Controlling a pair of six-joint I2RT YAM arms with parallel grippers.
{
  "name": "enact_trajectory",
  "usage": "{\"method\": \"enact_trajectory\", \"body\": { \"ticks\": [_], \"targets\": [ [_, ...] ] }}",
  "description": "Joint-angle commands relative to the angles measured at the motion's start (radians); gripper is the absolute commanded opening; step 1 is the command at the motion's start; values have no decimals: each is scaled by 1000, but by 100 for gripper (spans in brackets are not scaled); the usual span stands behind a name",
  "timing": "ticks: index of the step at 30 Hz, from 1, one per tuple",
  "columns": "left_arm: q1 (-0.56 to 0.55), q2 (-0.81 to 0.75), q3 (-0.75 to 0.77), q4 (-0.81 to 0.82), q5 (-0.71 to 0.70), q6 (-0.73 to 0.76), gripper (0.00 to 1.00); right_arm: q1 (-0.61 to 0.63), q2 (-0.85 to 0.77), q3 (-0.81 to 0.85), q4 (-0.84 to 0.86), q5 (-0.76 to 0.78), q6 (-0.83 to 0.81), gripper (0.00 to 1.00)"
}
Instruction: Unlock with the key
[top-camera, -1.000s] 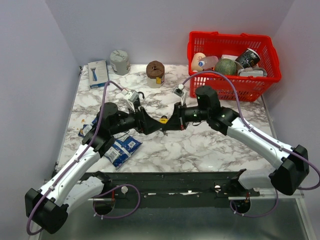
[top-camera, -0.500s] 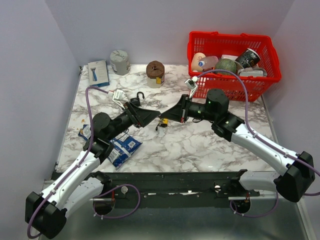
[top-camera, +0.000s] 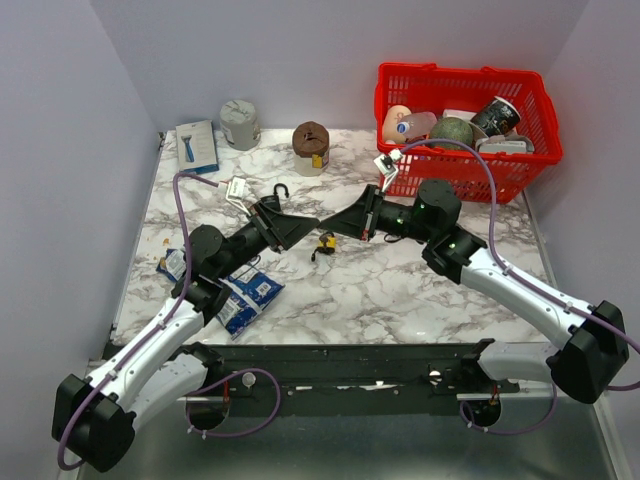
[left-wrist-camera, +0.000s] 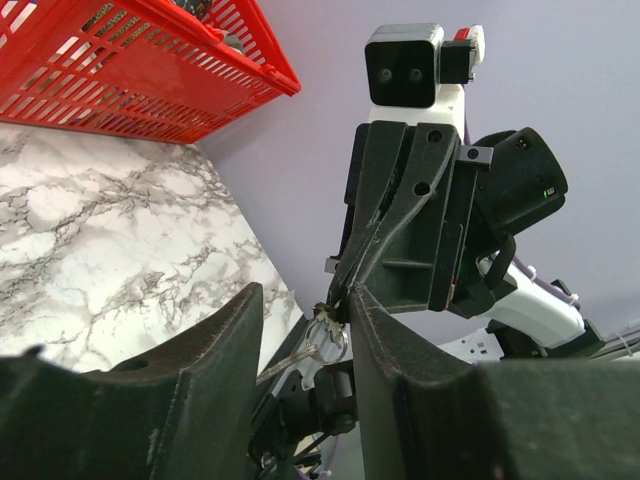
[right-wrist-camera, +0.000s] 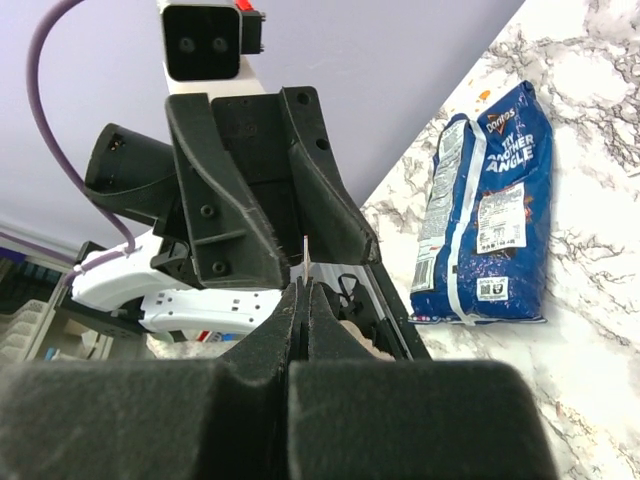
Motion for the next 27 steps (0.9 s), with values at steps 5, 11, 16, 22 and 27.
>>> {"method": "enact_trajectory", "body": {
  "ticks": [5,11,16,22,27],
  "targets": [
    [0,18,1,55,-14,0,25,-15,29,-10,74,-26,34,1],
    [0,27,4,61,-15,5,0,-24,45,-7,74,-55,34,1],
    [0,38,16,63,16,28,0,-37,45,-4,14,-98,0,1],
    [9,79,48,86,126,28,0,-57,65,53,-116,-210,-95,23],
    [12,143,130,54,306,66,0,-66,52,88,-216,-311,-179,35]
  ]
}}
